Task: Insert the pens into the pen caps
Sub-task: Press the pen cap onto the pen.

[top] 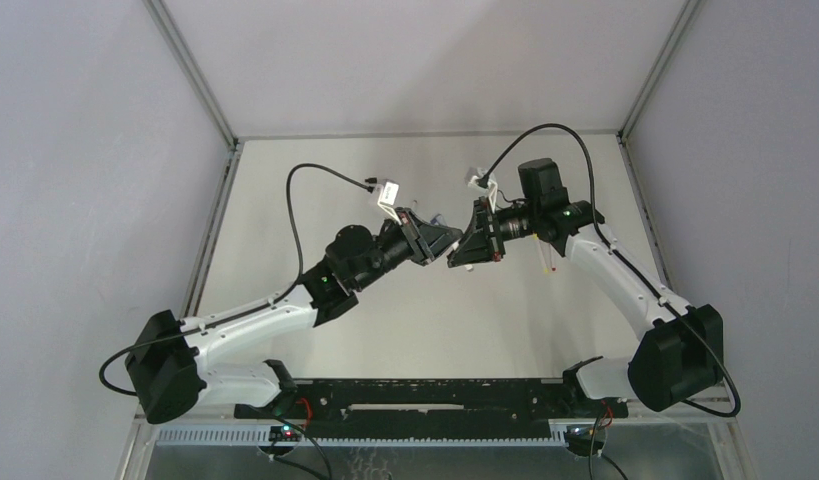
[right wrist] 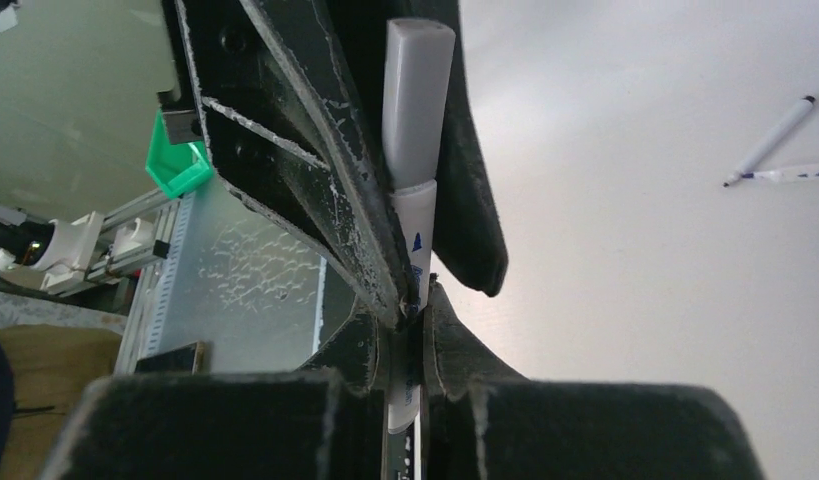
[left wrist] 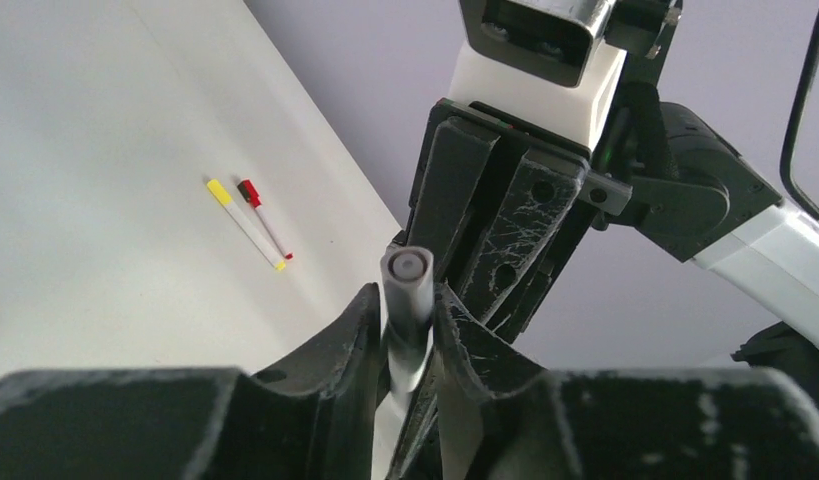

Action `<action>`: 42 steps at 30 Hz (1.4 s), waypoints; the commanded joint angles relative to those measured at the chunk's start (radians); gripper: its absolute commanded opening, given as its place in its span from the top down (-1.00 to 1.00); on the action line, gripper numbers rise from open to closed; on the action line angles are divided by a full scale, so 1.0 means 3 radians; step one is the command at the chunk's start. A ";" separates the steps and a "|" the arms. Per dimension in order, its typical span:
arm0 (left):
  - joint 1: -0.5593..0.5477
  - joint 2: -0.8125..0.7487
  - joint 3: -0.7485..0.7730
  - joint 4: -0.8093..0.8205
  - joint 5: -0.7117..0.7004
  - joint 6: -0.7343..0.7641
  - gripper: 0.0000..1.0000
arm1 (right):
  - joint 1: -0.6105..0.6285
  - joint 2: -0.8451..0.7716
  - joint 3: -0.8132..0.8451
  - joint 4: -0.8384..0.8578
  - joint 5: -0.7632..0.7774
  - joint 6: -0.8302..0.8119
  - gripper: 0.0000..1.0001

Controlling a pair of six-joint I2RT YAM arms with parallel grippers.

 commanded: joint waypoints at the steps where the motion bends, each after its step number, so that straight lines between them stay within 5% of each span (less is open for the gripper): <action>1: -0.0021 -0.0152 0.0110 0.0147 0.0070 0.0073 0.26 | -0.0075 -0.0111 0.0016 0.0016 -0.0360 -0.0041 1.00; 16: -0.0017 -0.0731 -0.0229 0.0107 0.0012 0.0573 -0.99 | -0.0210 -0.0111 0.0018 -0.0288 -0.0818 -0.0349 1.00; 22: 0.0035 -0.0825 -0.0256 0.0289 0.0124 0.0578 -0.96 | -0.0203 -0.0132 0.0017 -0.0413 -0.0823 -0.0474 1.00; 31: 0.0068 -0.0368 0.0129 0.0313 0.0315 0.0252 -0.30 | -0.0184 -0.0132 0.0014 -0.0479 -0.0827 -0.0548 1.00; 42: 0.0068 -0.0123 0.0226 0.0403 0.0319 0.0072 0.08 | -0.0179 -0.0132 0.0015 -0.0505 -0.0818 -0.0583 1.00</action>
